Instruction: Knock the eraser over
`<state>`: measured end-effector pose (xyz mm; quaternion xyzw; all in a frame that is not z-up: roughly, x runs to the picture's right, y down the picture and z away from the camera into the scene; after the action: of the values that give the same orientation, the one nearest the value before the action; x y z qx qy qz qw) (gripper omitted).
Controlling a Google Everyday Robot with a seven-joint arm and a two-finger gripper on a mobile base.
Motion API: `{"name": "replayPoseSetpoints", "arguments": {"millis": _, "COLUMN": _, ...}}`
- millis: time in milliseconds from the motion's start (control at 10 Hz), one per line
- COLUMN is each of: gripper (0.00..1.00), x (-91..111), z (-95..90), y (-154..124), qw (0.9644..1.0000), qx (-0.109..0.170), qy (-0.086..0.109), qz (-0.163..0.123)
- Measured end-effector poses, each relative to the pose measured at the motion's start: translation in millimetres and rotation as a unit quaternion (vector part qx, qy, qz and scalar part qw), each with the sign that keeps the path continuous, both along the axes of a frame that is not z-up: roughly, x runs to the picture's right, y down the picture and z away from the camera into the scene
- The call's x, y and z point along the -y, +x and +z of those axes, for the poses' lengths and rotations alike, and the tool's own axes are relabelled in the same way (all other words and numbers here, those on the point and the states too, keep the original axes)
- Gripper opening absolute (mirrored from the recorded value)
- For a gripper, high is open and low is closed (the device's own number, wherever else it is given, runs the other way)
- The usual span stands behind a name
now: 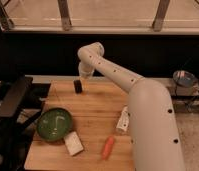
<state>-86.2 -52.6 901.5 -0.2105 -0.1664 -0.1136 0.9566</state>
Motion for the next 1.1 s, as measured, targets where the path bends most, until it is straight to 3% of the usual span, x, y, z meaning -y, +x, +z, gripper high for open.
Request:
{"name": "replayPoseSetpoints", "arguments": {"millis": 200, "gripper": 0.15, "x": -3, "z": 4.3, "y": 4, "qw": 0.9999, "qx": -0.013, "qy": 0.005, "qz": 0.007}}
{"name": "replayPoseSetpoints", "arguments": {"millis": 600, "gripper": 0.15, "x": -7, "z": 11.9, "y": 48, "qw": 0.9983, "qx": -0.051, "qy": 0.004, "qz": 0.028}}
{"name": "replayPoseSetpoints", "arguments": {"millis": 1100, "gripper": 0.15, "x": -26, "z": 51.1, "y": 52, "qw": 0.9984, "qx": -0.035, "qy": 0.008, "qz": 0.045}}
